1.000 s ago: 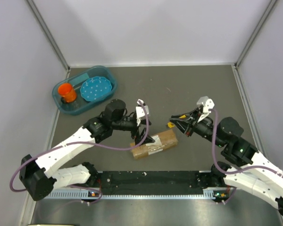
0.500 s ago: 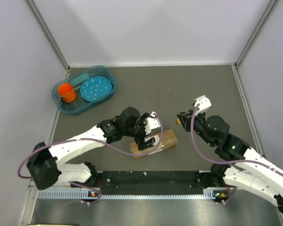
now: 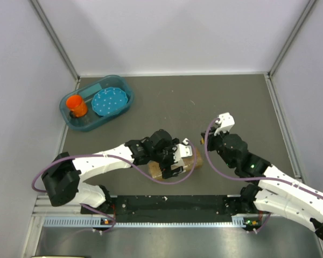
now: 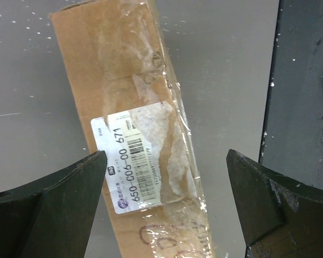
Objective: Unpack the express box
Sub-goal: Cut the express box at the center of the board.
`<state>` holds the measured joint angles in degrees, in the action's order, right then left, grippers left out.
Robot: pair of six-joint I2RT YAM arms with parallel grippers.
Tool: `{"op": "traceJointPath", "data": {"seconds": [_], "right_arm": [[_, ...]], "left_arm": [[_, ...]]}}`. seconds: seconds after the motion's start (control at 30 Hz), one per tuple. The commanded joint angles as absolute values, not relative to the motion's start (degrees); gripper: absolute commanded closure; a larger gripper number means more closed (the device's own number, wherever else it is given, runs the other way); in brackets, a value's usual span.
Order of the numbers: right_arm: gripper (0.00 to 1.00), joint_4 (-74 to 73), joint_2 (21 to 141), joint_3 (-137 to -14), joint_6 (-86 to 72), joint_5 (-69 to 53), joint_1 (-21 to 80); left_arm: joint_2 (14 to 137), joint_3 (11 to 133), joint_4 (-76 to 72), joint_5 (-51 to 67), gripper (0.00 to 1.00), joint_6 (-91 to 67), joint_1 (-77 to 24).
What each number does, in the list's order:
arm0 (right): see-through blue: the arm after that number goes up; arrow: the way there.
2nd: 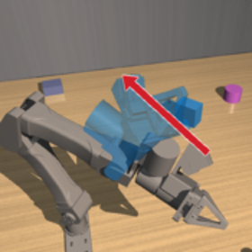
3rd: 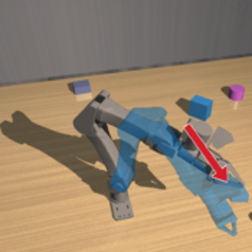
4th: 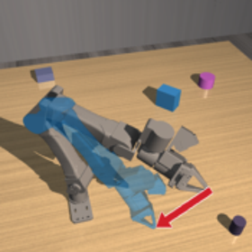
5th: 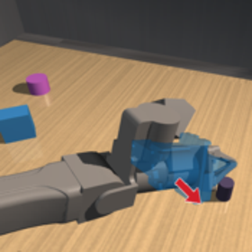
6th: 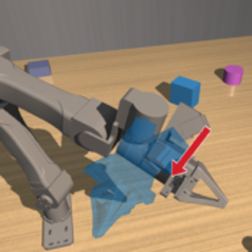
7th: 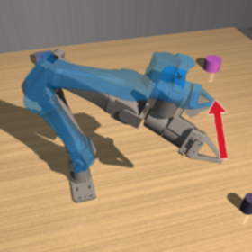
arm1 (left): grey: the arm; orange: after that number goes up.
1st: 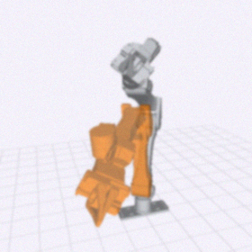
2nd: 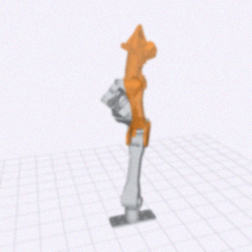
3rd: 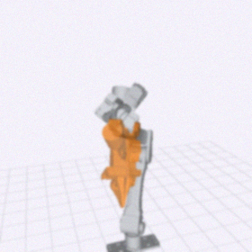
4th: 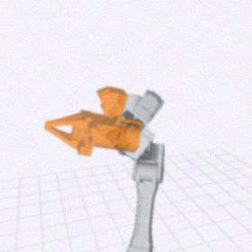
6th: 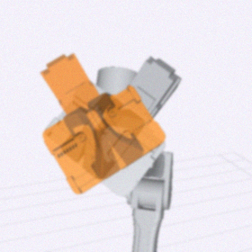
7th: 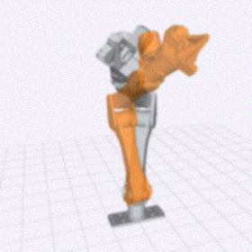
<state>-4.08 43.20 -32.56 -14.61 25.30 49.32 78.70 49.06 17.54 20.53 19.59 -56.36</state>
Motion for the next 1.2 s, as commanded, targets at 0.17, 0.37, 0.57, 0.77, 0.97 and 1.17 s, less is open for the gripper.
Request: {"op": "traceJointPath", "data": {"seconds": [0.17, 0.37, 0.57, 0.77, 0.97, 1.17], "right_arm": [[1.0, 2.8, 45.5, -28.6, -17.8, 25.9, 49.1], [1.0, 4.0, 46.2, -27.1, -18.5, 25.3, 49.1], [1.0, 3.9, 46.8, -26.3, -19.5, 24.8, 49.1], [1.0, 3.9, 47.9, -26.1, -20.1, 23.8, 49.1], [1.0, 3.9, 48.9, -25.3, -20.4, 23.6, 49.2], [1.0, 3.6, 48.4, -24.8, -19.9, 24.9, 49.1]], "left_arm": [[78.6, 48.3, 13.3, 17.4, 0.01, 22.6, -57.0], [78.1, 48.4, 13.4, 16.1, 0.01, 23.8, -57.0], [78.2, 48.1, 13.4, 15.4, 0.01, 24.4, -57.0], [78.0, 47.7, 12.4, 16.4, 0.01, 23.6, -57.0], [77.7, 47.7, 12.4, 16.9, 0.01, 23.2, -57.0], [77.3, 47.7, 12.9, 17.8, 0.01, 23.2, -57.4]]}}
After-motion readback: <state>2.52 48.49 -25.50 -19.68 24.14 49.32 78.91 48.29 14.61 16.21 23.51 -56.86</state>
